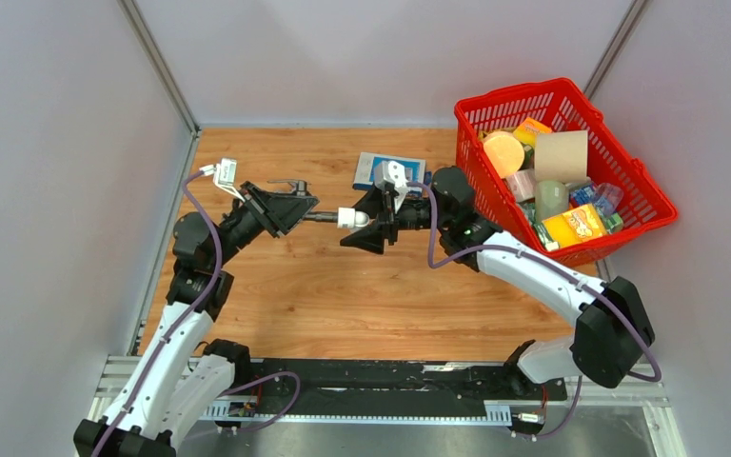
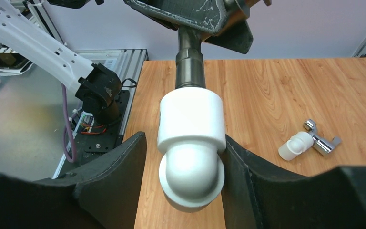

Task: Install the water faucets

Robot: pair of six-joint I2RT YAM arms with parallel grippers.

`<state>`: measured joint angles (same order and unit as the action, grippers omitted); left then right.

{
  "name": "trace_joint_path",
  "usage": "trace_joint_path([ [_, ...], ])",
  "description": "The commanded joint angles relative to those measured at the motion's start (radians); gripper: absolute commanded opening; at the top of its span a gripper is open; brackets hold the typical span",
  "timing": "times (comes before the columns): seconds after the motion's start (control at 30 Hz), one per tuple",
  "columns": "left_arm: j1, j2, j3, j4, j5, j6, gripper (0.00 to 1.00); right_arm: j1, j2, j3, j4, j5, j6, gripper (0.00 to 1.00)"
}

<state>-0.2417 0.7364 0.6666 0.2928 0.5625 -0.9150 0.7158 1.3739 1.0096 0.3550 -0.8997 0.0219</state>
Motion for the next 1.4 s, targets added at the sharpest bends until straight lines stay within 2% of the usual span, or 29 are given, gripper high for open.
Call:
trace_joint_path([
  [0.0, -0.002, -0.005, 0.082, 0.020, 0.011, -0.002, 0.00, 0.016, 0.016, 0.076, 0.000, -0.016, -0.057, 0.56],
  [0.1, -0.002, -0.009, 0.093, -0.004, 0.002, 0.019, 0.00, 0.017, 0.021, 0.086, -0.022, -0.011, -0.072, 0.50],
  [0.2, -0.002, -0.014, 0.108, -0.017, -0.004, 0.025, 0.00, 0.017, 0.022, 0.089, -0.042, -0.005, -0.083, 0.39],
  [0.37, -0.002, -0.017, 0.145, -0.159, -0.033, 0.064, 0.00, 0.020, 0.021, 0.089, -0.051, 0.018, -0.105, 0.00],
  [0.47, -0.001, -0.031, 0.148, -0.207, -0.088, 0.030, 0.00, 0.036, 0.007, 0.081, -0.071, 0.094, -0.183, 0.00],
  [0.6, -0.004, -0.019, 0.163, -0.328, -0.165, -0.036, 0.00, 0.092, -0.032, 0.025, -0.056, 0.305, -0.376, 0.00],
  [0.8, -0.002, 0.001, 0.153, -0.440, -0.214, -0.081, 0.00, 0.192, -0.117, -0.164, 0.163, 0.594, -0.663, 0.00],
  [1.13, 0.016, 0.015, 0.074, -0.397, -0.251, -0.190, 0.00, 0.323, -0.111, -0.270, 0.346, 0.976, -0.983, 0.00],
  [1.17, 0.024, 0.020, 0.093, -0.403, -0.242, -0.174, 0.00, 0.323, -0.113, -0.287, 0.366, 0.995, -0.990, 0.00],
  [1.23, 0.053, 0.024, 0.119, -0.405, -0.207, -0.151, 0.00, 0.315, -0.131, -0.290, 0.302, 0.949, -0.967, 0.00],
  [1.37, 0.085, 0.017, 0.134, -0.313, -0.107, -0.124, 0.00, 0.283, -0.180, -0.269, 0.153, 0.739, -0.820, 0.00],
])
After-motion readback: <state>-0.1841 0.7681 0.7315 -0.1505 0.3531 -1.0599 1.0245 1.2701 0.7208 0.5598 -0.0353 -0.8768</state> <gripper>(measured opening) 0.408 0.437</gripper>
